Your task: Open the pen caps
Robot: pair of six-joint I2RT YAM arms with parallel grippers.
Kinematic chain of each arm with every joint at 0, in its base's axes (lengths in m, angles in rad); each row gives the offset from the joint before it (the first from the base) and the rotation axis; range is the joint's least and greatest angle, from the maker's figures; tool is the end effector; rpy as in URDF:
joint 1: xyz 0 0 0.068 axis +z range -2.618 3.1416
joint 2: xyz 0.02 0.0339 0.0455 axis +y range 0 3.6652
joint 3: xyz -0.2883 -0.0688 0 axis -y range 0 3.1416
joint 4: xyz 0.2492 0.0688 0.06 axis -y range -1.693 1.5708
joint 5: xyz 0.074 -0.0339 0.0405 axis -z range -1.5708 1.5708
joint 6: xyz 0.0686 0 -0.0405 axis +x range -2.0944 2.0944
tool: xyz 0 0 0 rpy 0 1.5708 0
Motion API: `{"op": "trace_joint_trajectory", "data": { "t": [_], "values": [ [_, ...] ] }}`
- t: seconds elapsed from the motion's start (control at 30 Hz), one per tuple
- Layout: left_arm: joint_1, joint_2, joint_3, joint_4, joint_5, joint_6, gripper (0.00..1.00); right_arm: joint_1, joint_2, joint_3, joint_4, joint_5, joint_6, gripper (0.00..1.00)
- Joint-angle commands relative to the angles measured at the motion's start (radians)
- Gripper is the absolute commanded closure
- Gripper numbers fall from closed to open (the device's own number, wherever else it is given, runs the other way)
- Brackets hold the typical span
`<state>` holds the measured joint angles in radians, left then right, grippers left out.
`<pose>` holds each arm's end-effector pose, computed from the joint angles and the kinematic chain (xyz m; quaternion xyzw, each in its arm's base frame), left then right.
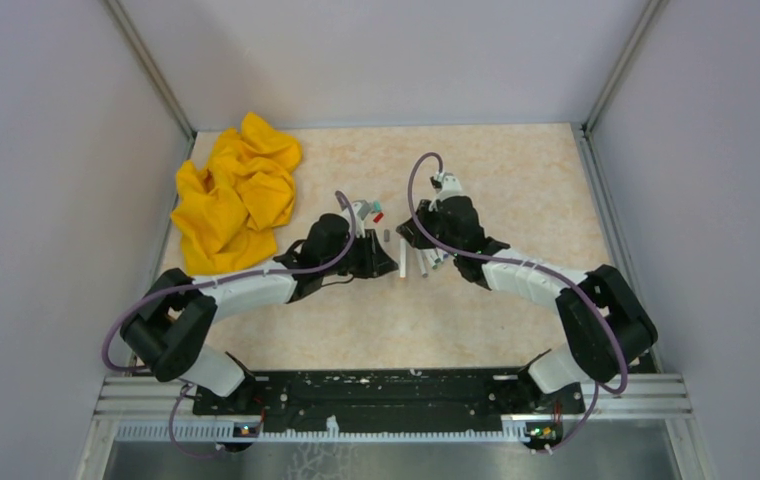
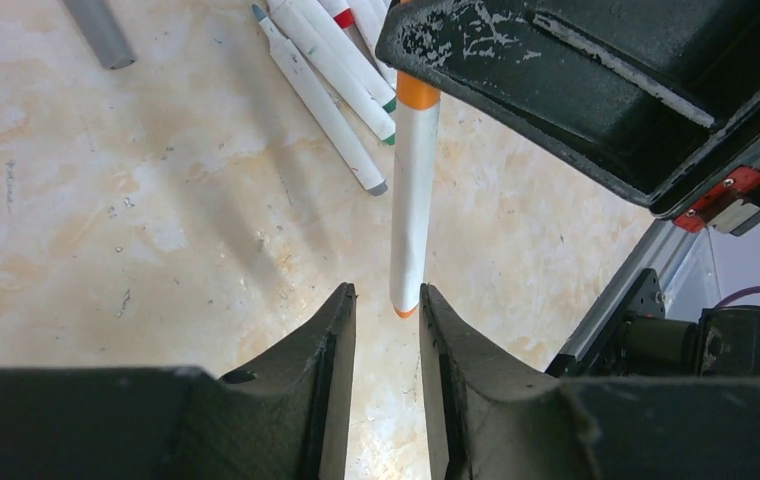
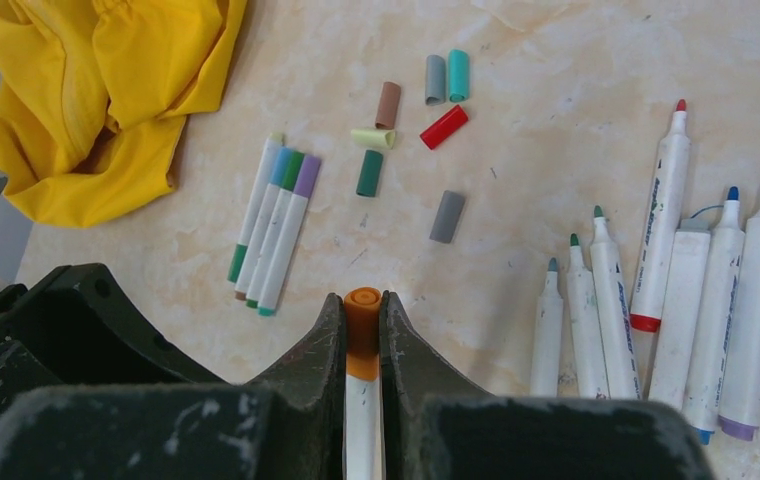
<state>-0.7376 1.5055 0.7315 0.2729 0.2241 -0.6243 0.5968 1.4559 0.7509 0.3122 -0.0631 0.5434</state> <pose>0.2450 -0.2432 0.2022 0.1053 0.8504 -0.3936 0.3330 0.2848 0.1987 0.2296 -0.0397 0.8303 0.3218 0.4533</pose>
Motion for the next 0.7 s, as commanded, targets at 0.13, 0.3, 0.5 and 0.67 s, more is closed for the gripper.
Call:
{"op": "trace_joint_trajectory", "data": {
  "t": [0.13, 0.3, 0.5, 0.67],
  "values": [
    [-0.004, 0.028, -0.021, 0.139, 0.031, -0.049, 0.62, -0.012, -0.035, -0.010, 0.058, -0.002, 0.003, 1.00],
    [-0.003, 0.079, -0.021, 0.218, 0.064, -0.078, 0.61, -0.016, -0.038, -0.025, 0.076, -0.016, 0.021, 1.00],
    [-0.003, 0.120, -0.022, 0.264, 0.069, -0.090, 0.60, -0.022, -0.045, -0.031, 0.087, -0.038, 0.030, 1.00],
    [-0.003, 0.145, -0.029, 0.315, 0.077, -0.098, 0.60, -0.023, -0.042, -0.040, 0.101, -0.052, 0.043, 1.00]
  ]
}}
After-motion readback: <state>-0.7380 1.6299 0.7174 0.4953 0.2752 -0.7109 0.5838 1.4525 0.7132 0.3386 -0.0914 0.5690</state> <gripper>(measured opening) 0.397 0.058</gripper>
